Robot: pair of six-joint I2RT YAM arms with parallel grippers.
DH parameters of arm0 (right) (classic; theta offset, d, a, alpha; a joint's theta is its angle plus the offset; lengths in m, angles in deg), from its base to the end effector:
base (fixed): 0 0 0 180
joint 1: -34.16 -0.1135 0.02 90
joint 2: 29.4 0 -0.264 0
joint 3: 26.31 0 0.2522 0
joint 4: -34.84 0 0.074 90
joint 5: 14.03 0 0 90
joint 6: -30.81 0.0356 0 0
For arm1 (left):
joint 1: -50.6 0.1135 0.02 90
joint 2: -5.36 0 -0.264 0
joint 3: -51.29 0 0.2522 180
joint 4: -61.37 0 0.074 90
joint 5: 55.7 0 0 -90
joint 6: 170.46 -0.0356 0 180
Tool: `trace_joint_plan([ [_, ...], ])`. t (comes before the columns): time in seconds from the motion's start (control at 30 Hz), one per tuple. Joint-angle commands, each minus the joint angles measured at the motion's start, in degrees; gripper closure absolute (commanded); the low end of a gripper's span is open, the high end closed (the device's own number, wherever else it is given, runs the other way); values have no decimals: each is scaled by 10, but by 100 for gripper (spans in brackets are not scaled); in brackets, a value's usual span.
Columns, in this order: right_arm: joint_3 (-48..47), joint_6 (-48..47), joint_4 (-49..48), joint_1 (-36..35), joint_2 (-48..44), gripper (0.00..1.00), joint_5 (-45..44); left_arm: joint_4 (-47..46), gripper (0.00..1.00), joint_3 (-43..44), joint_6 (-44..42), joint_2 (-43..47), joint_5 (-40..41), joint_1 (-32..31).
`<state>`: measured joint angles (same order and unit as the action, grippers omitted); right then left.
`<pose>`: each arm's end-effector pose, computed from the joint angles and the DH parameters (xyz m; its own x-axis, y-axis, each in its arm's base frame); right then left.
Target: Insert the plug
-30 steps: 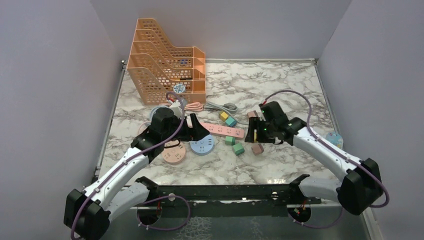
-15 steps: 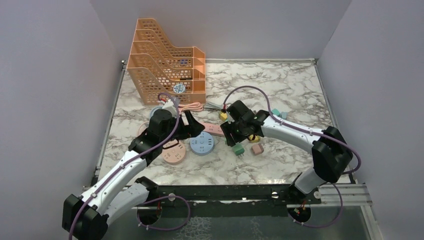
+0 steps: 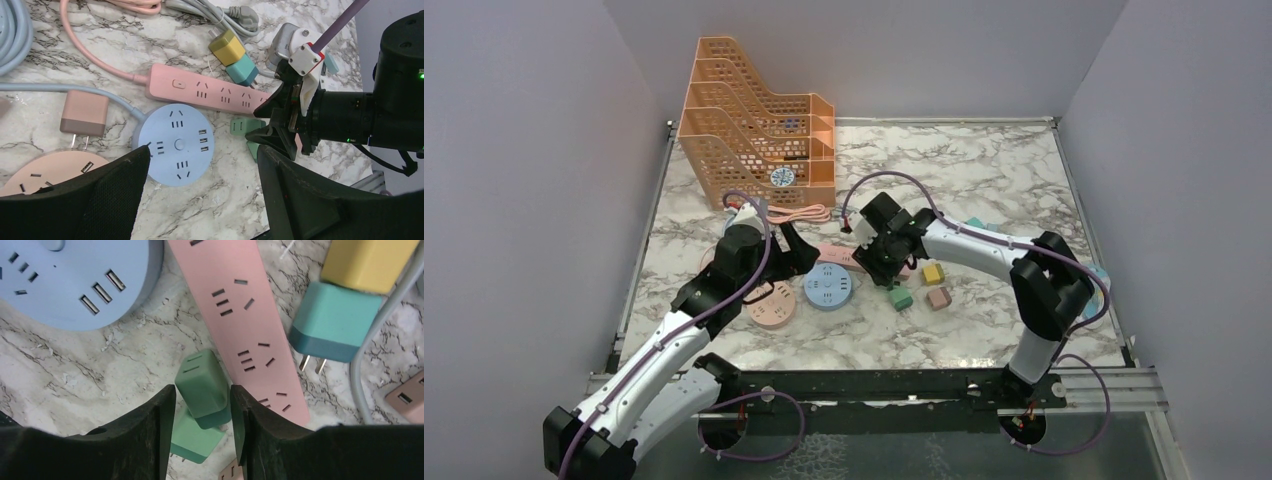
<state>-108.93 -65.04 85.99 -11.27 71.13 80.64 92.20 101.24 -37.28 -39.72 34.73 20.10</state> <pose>0.2417 0.2495 0.1932 -0.5776 -0.7311 -0.3633 -0.7934 0.6074 0.0392 0.1582 -0.0929 0.2739 -0.6184 -0.4299 -0.6579 0.1078 0.7828 -0.6129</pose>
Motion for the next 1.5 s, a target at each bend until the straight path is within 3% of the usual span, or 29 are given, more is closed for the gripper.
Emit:
trace_joint_plan([
  [0.0, -32, -53, 19, -3, 22, 57, 52, 15, 20, 4, -5, 10, 19, -2],
  [0.43, -24, -67, 17, -16, 37, 67, 21, 18, 18, 0, -15, 24, 12, -2],
  [0.57, -27, -54, -19, -21, 26, 78, 0, 8, 14, 0, -25, 23, 5, -2],
  [0.73, -15, -11, -104, -21, -48, 81, 11, -5, 9, -1, -35, 39, -2, -2],
  [0.87, 1, 70, -188, -21, -120, 81, 5, -38, 7, -11, -31, 63, -27, -2],
  [1.13, 79, 370, -382, -21, -269, 81, 41, -131, 8, 11, -18, 86, -152, -2],
  [1.27, 105, 483, -446, -21, -311, 81, 61, -164, 8, 28, 24, 80, -193, -2],
  [1.47, 114, 576, -519, -21, -324, 81, 120, -277, 9, 20, 116, 66, -263, -2],
])
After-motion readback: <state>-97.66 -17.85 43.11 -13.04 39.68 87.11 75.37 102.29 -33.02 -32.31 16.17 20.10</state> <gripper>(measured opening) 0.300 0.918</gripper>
